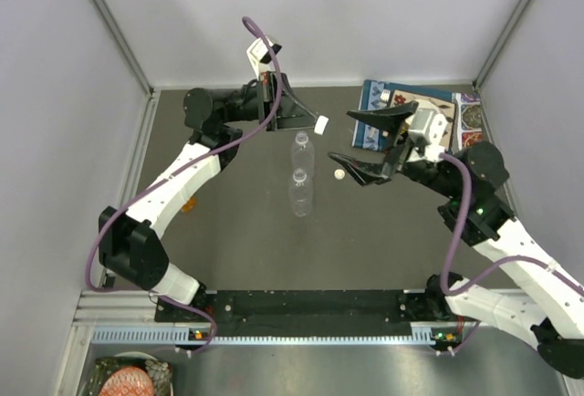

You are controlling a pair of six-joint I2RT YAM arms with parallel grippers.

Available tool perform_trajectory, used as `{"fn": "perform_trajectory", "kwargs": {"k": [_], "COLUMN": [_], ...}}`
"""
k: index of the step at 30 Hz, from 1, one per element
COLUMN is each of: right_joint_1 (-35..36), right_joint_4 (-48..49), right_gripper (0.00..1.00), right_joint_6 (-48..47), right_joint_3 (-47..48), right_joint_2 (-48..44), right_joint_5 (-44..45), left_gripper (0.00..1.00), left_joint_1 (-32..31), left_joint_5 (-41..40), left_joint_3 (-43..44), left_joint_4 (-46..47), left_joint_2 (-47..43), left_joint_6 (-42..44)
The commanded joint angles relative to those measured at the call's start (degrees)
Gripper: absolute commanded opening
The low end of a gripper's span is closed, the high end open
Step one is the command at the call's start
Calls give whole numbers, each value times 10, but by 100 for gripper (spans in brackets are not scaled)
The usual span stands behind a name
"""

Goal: Screw on the bottle caps
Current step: Pick up the bottle cap from the center of the board.

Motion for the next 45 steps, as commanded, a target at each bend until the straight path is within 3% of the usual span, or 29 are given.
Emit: {"fn": "perform_trajectory", "kwargs": {"k": [1, 32, 45], "right_joint_1": [29, 56, 57], "right_joint_4": [25, 82, 65], "right_gripper": [81, 52, 33], "right_joint_6": [-52, -1, 8], "right_joint_3": [13, 36, 47], "right_joint_2": [20, 61, 71], "right_joint_5": [56, 42, 31], "left_gripper": [0, 0, 0], "left_joint_1": [-6, -10, -11], "left_joint_5": [-12, -19, -19], "left_joint_3": [-6, -24, -23], "left_joint_4": [33, 30, 18], "left_joint_2": [-15, -3, -7], "left_joint_6": [-11, 7, 18]}}
